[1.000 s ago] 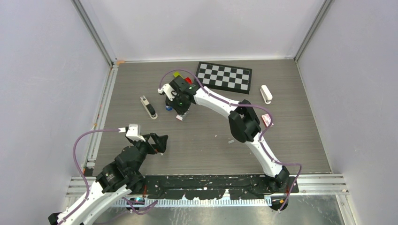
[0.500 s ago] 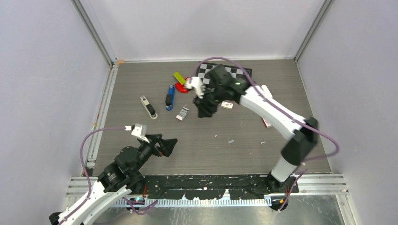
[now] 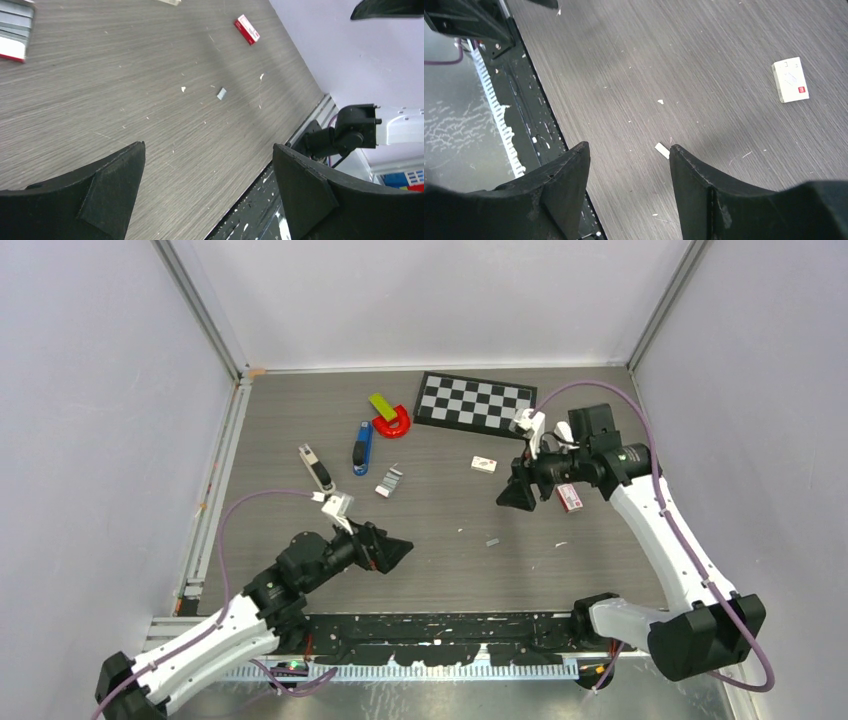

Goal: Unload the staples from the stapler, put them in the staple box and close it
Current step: Place the staple in the staple box, then pick up the staple from the center of the board.

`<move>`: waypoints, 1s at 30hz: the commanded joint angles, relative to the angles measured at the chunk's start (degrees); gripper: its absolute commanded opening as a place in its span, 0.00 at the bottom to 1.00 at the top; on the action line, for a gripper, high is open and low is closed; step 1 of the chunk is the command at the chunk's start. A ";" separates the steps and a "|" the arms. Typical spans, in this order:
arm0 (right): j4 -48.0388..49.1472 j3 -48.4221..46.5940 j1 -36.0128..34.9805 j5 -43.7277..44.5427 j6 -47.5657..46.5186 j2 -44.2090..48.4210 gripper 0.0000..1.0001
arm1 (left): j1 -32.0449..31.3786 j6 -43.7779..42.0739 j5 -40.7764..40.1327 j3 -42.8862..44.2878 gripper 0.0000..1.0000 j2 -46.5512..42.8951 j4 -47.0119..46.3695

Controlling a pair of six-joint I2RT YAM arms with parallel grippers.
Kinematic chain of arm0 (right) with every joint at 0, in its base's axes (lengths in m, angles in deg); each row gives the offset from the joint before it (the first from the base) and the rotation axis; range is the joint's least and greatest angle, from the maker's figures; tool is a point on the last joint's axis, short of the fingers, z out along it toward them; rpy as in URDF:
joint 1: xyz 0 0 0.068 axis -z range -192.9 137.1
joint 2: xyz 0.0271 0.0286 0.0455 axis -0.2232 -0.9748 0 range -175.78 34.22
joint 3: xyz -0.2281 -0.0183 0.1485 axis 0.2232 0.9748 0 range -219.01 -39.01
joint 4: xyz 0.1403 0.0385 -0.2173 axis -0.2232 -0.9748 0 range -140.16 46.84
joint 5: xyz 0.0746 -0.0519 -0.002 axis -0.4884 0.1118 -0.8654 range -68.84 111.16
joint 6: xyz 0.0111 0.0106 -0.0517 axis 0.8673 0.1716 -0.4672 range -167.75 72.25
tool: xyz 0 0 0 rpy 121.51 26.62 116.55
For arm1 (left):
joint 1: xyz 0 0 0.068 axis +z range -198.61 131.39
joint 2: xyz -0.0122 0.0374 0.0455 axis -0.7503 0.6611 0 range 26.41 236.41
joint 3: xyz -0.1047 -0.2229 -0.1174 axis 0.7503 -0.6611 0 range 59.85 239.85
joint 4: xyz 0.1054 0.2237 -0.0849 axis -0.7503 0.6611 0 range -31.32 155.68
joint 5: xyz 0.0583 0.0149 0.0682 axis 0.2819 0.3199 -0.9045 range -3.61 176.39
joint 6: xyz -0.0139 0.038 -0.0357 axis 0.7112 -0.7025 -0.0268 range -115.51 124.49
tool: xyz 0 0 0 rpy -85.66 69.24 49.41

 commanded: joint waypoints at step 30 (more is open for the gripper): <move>5.03 1.37 13.94 0.24 6.69 -2.58 0.65 | -19.86 -19.15 -5.36 26.54 0.97 53.62 -15.59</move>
